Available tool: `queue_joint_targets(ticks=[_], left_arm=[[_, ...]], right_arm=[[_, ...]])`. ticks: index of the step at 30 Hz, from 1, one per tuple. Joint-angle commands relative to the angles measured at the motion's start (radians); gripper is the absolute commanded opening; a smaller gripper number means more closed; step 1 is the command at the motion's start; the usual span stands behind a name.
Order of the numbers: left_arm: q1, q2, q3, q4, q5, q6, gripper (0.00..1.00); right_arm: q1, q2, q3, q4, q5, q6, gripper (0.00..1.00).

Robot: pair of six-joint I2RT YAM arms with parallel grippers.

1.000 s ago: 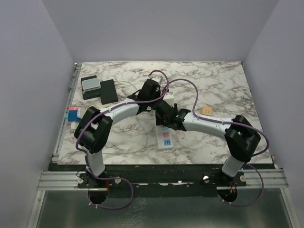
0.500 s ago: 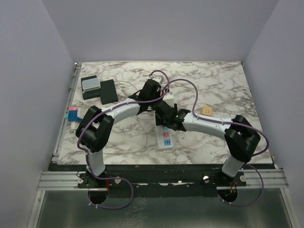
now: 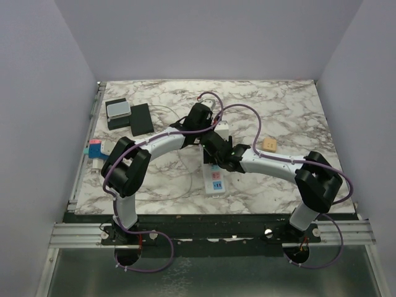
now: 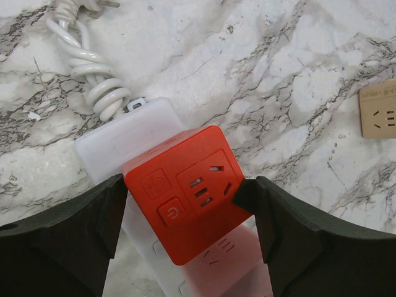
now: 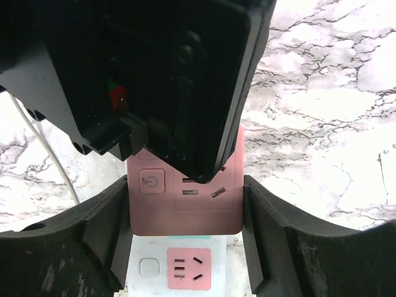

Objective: Pull the plug off the socket
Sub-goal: Remove the plug from the socket.

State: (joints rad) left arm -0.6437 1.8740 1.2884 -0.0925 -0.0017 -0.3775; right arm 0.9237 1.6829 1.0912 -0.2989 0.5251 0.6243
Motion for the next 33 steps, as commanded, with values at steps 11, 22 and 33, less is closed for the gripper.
queue_joint_targets(ticks=[11,22,33], left_arm=[[0.0,0.071,-0.018,-0.149,-0.048,0.068,0.38],[0.0,0.08,-0.016,-0.149,-0.04,0.069,0.3],[0.0,0.092,-0.012,-0.151,-0.034,0.067,0.21]], right_arm=[[-0.09,-0.115,-0.113,0.076,-0.165,0.071,0.0],[-0.122,-0.098,-0.083,0.024,-0.134,0.06,0.0],[-0.011,-0.01,0.049,-0.07,0.053,0.067,0.0]])
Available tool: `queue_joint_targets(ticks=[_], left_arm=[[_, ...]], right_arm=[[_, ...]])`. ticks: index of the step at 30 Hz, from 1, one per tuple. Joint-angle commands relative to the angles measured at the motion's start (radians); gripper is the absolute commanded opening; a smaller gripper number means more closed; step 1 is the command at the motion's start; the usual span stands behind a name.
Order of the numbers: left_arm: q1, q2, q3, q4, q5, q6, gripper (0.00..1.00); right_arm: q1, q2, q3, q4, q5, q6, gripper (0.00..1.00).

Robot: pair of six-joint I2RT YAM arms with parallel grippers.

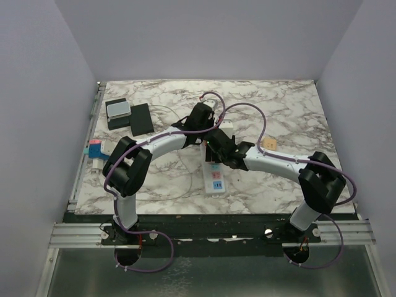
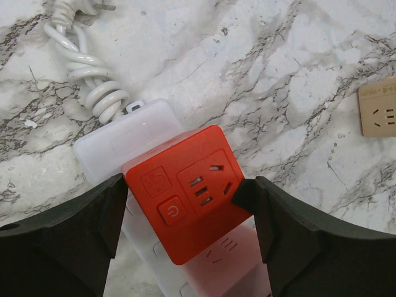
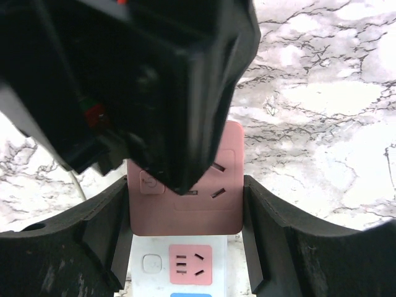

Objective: Pull the plug off the socket
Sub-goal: Remove the plug from the socket.

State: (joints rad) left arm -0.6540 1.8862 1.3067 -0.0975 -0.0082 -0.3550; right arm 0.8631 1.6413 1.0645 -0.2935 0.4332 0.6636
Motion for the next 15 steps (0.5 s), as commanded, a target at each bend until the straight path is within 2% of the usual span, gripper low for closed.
queue_joint_targets(ticks=[1,8,15], left_arm=[[0.01,0.079,-0.03,-0.146,-0.027,0.044,0.21],[0.01,0.08,-0.03,-0.146,-0.02,0.041,0.2],[0.01,0.082,-0.032,-0.145,-0.022,0.045,0.19]], right_arm=[[0.063,0.042,0.084,-0.083,0.16,0.036,0.0],[0.136,0.118,0.154,-0.149,0.243,0.074,0.0],[0.128,0.068,0.119,-0.096,0.19,0.087,0.0]])
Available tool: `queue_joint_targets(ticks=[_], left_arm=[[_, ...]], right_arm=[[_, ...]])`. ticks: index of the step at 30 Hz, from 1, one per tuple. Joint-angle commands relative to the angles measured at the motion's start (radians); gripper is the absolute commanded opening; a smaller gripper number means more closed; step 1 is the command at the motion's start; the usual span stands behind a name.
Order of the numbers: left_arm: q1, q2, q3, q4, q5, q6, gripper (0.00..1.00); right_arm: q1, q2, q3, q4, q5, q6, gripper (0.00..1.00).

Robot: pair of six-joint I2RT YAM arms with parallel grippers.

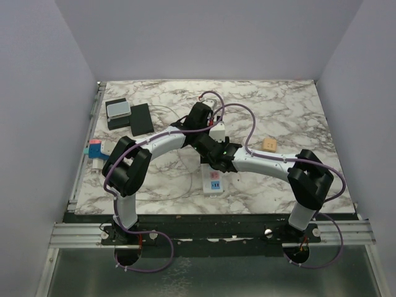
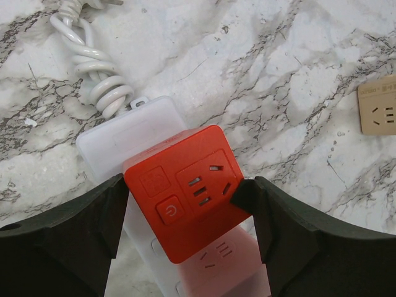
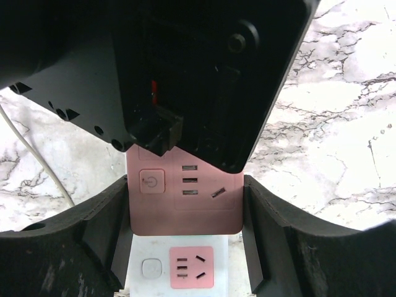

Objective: Pull the plug off the socket
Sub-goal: Remove the plug from the socket.

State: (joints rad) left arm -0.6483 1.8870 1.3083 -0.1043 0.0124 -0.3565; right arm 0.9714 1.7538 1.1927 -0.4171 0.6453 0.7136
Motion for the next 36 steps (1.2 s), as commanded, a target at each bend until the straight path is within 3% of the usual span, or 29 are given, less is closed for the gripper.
queue_joint_targets(ticks=[1,17,36], left_arm=[[0.005,0.081,-0.034,-0.138,-0.043,0.046,0.19],[0.004,0.09,-0.036,-0.136,-0.046,0.049,0.16],[0.004,0.096,-0.027,-0.136,-0.045,0.049,0.15]], right_arm=[[0.012,-0.056,-0.017,0.034,-0.041,0.038,0.0],[-0.194,-0.204,-0.169,0.169,-0.343,0.041,0.0],[-0.184,-0.169,-0.128,0.112,-0.231,-0.035,0.0]])
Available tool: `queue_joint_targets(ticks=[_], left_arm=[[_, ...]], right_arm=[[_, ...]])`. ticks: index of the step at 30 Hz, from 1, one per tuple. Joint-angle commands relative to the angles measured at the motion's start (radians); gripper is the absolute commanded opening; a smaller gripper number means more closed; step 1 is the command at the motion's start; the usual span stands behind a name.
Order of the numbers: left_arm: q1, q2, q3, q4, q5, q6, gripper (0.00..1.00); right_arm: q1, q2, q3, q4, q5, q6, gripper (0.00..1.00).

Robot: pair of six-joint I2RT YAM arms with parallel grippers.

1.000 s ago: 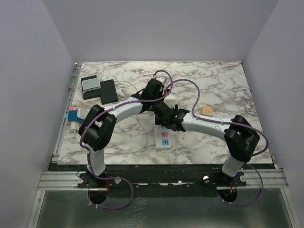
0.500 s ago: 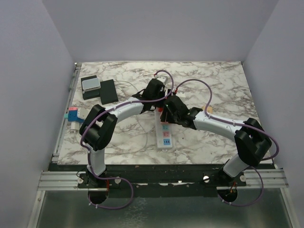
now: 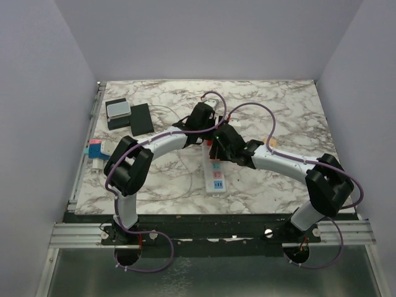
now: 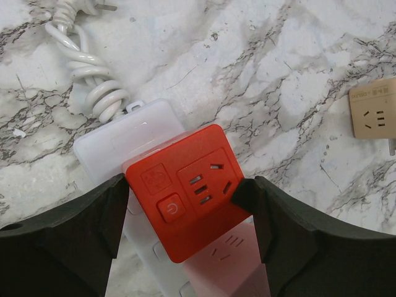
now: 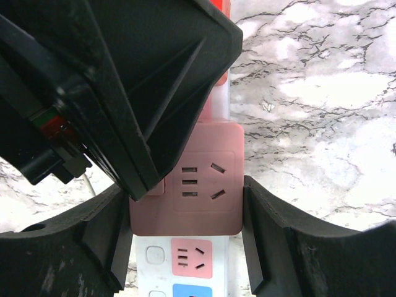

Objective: Pull the plug off the socket
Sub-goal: Remove the plug from the socket.

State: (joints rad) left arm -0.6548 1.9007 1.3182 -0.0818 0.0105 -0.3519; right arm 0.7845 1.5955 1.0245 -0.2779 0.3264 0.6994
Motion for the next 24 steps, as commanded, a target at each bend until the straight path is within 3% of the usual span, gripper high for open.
queue_joint_targets(ticks=[1,9,16,24], left_arm=[[0.011,0.083,-0.037,-0.158,-0.042,0.045,0.15],[0.012,0.081,-0.038,-0.159,-0.04,0.044,0.15],[0.011,0.077,-0.042,-0.158,-0.043,0.044,0.15],[0.011,0.075,-0.043,-0.158,-0.043,0.045,0.15]], right_arm=[[0.011,-0.006,0.046,-0.031,0.093,-0.023,0.0],[0.099,0.043,0.101,-0.057,0.177,-0.005,0.0],[0.172,0.124,0.203,-0.18,0.32,0.042,0.0],[0.173,0.089,0.183,-0.153,0.287,0.054,0.0]])
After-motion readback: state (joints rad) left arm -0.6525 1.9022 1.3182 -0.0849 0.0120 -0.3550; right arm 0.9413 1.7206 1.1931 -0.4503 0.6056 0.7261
